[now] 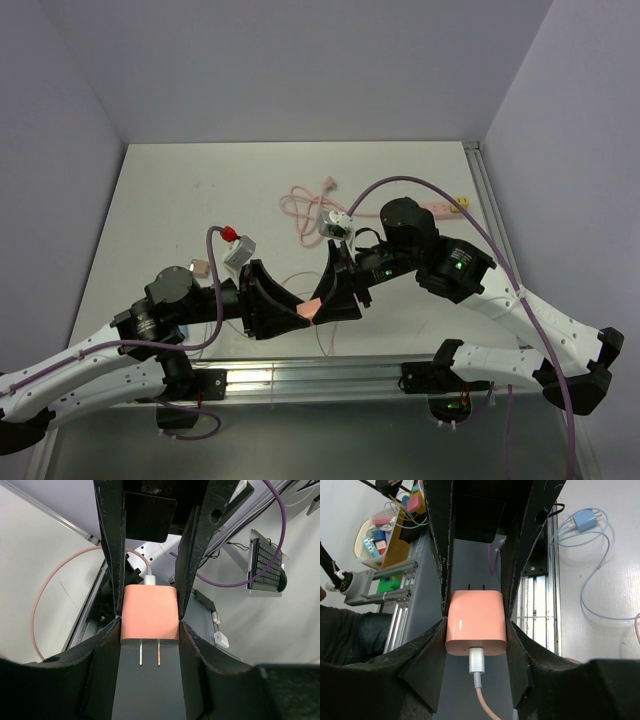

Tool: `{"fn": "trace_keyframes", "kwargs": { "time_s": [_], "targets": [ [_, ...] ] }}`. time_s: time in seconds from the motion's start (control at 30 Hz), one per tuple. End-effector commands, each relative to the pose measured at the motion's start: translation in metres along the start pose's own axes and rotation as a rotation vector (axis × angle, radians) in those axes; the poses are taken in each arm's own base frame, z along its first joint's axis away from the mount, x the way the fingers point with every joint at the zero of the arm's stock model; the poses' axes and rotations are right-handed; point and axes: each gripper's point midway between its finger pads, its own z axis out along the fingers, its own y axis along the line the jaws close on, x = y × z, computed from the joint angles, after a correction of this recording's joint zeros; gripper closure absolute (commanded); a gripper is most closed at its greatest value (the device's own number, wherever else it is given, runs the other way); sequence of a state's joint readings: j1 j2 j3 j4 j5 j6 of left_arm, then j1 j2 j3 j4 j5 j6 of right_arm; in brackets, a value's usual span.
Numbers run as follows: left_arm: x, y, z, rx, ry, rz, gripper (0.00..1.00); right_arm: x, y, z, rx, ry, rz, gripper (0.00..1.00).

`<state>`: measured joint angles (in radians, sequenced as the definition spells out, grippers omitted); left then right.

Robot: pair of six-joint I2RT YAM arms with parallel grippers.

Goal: Insert the plug

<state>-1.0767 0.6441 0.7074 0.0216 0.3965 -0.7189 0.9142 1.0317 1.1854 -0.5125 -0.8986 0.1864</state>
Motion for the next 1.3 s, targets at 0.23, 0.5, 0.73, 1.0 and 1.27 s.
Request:
{"fn": "trace_keyframes", "kwargs": {
  "time_s": [0.23, 0.5, 0.73, 1.0, 1.27],
  "targets": [
    [-0.024, -0.021, -0.005, 0.053, -0.071, 0.049, 1.0, 0.005, 0.013, 0.0, -0.072, 0.011, -0.034, 0.43],
    [-0.022, -0.019, -0.003, 0.053, -0.065, 0.048, 1.0, 0.004, 0.016, 0.001, -0.104, 0.01, -0.037, 0.73],
    [-0.03, 0.018, -0.006, -0.171, -0.106, 0.005, 0.65, -0.007, -0.022, -0.001, 0.165, -0.021, -0.075, 1.0],
    [-0.046, 0.079, -0.051, -0.574, -0.257, -0.026, 0.07, 0.0, -0.103, -0.03, 0.483, 0.125, -0.1, 1.0],
    [-0.055, 0.085, -0.067, -0.62, -0.348, -0.026, 0.03, -0.026, -0.091, -0.053, 0.542, 0.049, -0.141, 1.0]
  ]
}}
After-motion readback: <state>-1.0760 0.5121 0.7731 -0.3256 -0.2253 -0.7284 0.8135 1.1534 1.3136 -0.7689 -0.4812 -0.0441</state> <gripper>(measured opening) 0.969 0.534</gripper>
